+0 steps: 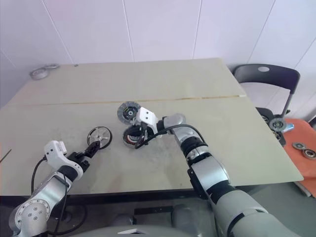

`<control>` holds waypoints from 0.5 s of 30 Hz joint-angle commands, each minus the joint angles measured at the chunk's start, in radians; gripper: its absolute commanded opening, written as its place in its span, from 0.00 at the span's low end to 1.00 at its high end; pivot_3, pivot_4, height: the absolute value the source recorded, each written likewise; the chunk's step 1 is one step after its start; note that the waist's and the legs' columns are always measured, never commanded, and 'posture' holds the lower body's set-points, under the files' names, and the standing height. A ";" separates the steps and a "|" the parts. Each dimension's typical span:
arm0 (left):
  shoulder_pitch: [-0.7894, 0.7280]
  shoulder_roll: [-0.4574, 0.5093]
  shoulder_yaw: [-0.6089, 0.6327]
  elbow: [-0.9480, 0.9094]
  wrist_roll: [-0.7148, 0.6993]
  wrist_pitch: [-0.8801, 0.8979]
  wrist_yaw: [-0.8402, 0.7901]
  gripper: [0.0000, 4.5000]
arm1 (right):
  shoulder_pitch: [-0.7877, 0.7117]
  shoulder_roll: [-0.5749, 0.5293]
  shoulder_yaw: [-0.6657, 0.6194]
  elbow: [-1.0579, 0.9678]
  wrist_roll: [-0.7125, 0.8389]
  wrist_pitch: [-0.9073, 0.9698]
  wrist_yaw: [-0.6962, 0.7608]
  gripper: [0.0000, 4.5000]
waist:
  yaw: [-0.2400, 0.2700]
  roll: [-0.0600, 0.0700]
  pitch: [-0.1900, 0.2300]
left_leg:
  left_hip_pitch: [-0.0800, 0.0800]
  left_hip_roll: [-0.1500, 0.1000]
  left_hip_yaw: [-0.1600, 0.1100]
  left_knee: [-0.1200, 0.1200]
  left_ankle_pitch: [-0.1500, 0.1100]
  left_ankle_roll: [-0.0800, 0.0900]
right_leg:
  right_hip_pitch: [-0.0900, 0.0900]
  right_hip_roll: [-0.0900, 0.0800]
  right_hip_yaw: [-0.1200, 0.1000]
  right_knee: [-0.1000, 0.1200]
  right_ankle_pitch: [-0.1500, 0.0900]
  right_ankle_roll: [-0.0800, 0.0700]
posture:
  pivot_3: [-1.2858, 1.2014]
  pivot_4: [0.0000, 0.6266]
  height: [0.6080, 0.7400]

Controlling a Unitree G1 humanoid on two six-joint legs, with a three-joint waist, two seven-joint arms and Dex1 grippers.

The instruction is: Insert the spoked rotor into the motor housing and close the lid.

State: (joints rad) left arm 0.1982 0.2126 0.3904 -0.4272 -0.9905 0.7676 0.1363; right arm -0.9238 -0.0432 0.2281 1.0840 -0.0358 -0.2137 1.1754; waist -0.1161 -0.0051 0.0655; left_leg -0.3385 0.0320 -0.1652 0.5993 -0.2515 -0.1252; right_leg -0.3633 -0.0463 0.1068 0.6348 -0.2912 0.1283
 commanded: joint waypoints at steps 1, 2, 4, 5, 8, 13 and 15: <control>-0.053 -0.016 -0.014 0.057 0.025 -0.025 -0.015 1.00 | -0.016 -0.004 -0.016 -0.025 0.008 -0.016 -0.005 0.01 | 0.007 0.001 0.000 | 0.000 0.000 0.000 0.000 0.000 -0.001 | 0.000 0.000 0.000 0.000 -0.001 -0.001 | 0.52 0.00 1.00; -0.069 -0.023 -0.017 0.068 0.029 -0.034 -0.019 1.00 | -0.016 -0.004 -0.016 -0.025 0.007 -0.016 -0.006 0.01 | 0.011 0.001 0.000 | 0.000 0.000 0.000 0.000 0.001 -0.001 | 0.001 0.000 0.000 0.000 -0.001 -0.001 | 0.52 0.00 1.00; -0.104 -0.035 -0.029 0.092 0.041 -0.044 -0.031 1.00 | -0.016 -0.004 -0.015 -0.026 0.007 -0.017 -0.005 0.01 | 0.019 0.001 0.000 | 0.000 0.000 -0.001 0.000 0.001 -0.002 | 0.001 0.000 0.000 0.000 -0.002 0.001 | 0.52 0.00 1.00; -0.121 -0.042 -0.035 0.105 0.049 -0.049 -0.034 1.00 | -0.016 -0.004 -0.014 -0.027 0.007 -0.017 -0.006 0.01 | 0.021 0.001 0.000 | 0.000 0.000 -0.001 0.001 0.002 -0.002 | 0.001 0.000 0.000 0.000 -0.002 0.001 | 0.52 0.00 1.00; -0.163 -0.058 -0.059 0.149 0.078 -0.049 -0.037 1.00 | -0.016 -0.006 -0.013 -0.027 0.006 -0.019 -0.006 0.01 | 0.022 0.001 0.000 | 0.000 -0.001 -0.001 0.001 0.002 -0.003 | 0.001 0.000 0.000 0.000 -0.002 0.001 | 0.52 0.00 1.00; -0.199 -0.068 -0.093 0.182 0.118 -0.038 -0.064 1.00 | -0.014 -0.007 -0.013 -0.029 0.005 -0.019 -0.010 0.01 | 0.022 0.001 0.000 | 0.000 -0.001 -0.002 0.000 0.002 -0.003 | 0.001 0.000 0.000 0.000 0.001 0.001 | 0.52 0.00 1.00; -0.209 -0.071 -0.103 0.190 0.129 -0.029 -0.073 1.00 | -0.012 -0.007 -0.012 -0.029 0.005 -0.021 -0.011 0.01 | 0.024 0.001 0.000 | -0.001 -0.001 -0.002 0.000 0.002 -0.003 | 0.001 0.000 0.000 0.000 0.001 0.001 | 0.52 0.00 1.00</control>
State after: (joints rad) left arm 0.0051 0.1525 0.3330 -0.2527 -0.8633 0.7169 0.0844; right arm -0.9229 -0.0505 0.2281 1.0837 -0.0362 -0.2204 1.1669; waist -0.0918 -0.0044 0.0650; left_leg -0.3391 0.0310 -0.1672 0.5996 -0.2497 -0.1278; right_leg -0.3621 -0.0460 0.1064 0.6343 -0.2901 0.1293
